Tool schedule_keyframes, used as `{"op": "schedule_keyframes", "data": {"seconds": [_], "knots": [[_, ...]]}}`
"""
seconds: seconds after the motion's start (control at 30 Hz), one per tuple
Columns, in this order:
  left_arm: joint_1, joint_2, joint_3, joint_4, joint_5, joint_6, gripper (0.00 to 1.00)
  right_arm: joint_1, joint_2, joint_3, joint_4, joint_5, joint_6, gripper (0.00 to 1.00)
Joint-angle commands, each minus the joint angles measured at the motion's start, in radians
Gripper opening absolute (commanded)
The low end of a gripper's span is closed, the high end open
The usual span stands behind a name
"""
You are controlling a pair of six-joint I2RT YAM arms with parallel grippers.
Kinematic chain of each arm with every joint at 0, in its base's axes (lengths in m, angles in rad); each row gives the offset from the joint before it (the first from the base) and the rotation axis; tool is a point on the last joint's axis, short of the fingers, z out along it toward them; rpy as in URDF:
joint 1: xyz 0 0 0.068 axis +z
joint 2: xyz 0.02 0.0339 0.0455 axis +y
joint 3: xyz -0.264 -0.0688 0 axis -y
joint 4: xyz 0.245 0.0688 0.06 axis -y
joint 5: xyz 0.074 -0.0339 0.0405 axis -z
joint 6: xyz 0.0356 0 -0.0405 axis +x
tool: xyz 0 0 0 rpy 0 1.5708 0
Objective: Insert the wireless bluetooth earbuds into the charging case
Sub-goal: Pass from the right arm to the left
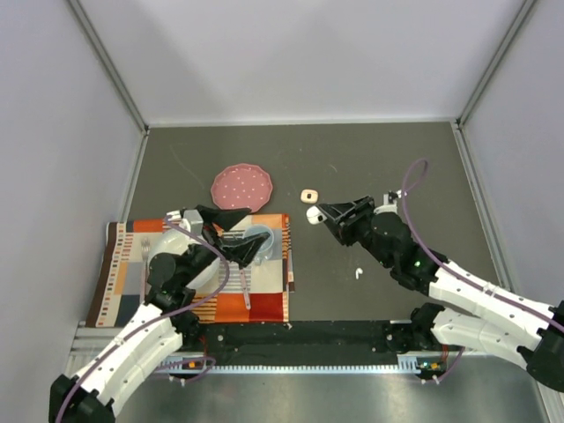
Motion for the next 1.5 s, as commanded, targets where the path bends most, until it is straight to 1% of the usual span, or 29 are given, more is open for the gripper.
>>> {"op": "schedule_keyframes", "data": {"seconds": [0.0, 0.13, 0.2, 0.27, 0.37, 0.47, 0.5, 0.63, 0.77, 1.07, 1.2, 1.3, 1.47], "knots": [[-0.007, 0.072, -0.046, 0.261, 0.071, -0.044, 0.99, 0.006, -0.023, -0.009, 0.158, -0.044, -0.022, 0.0], [-0.03, 0.139, -0.038, 0.307, 0.093, -0.038, 0.99, 0.006, -0.021, -0.009, 0.177, -0.058, -0.028, 0.0], [-0.063, 0.183, -0.031, 0.335, 0.087, -0.02, 0.95, 0.003, -0.02, -0.011, 0.192, -0.07, -0.026, 0.0], [-0.102, 0.207, -0.017, 0.338, 0.049, -0.009, 0.93, 0.006, -0.014, -0.012, 0.207, -0.08, -0.023, 0.0], [-0.156, 0.268, -0.002, 0.358, 0.027, 0.023, 0.93, 0.006, -0.003, -0.014, 0.221, -0.097, -0.02, 0.0], [-0.188, 0.326, -0.002, 0.424, -0.018, 0.026, 0.93, 0.008, 0.016, -0.023, 0.256, -0.122, -0.008, 0.0], [-0.196, 0.342, -0.003, 0.474, -0.037, 0.026, 0.92, 0.009, 0.028, -0.026, 0.272, -0.127, -0.006, 0.0], [-0.23, 0.414, 0.001, 0.569, -0.077, 0.019, 0.89, 0.023, 0.045, -0.026, 0.292, -0.143, 0.0, 0.0], [-0.254, 0.489, 0.015, 0.628, -0.107, 0.006, 0.85, 0.029, 0.043, -0.028, 0.309, -0.151, -0.002, 0.0], [-0.314, 0.624, 0.052, 0.738, -0.176, 0.012, 0.8, 0.031, 0.02, -0.072, 0.339, -0.17, 0.023, 0.0], [-0.345, 0.676, 0.067, 0.783, -0.209, 0.034, 0.74, 0.031, 0.003, -0.084, 0.339, -0.168, 0.027, 0.0], [-0.365, 0.719, 0.083, 0.803, -0.222, 0.042, 0.72, 0.031, -0.012, -0.095, 0.347, -0.167, 0.031, 0.0], [-0.385, 0.777, 0.09, 0.866, -0.248, 0.04, 0.64, 0.031, -0.039, -0.109, 0.335, -0.153, 0.035, 0.0]]}}
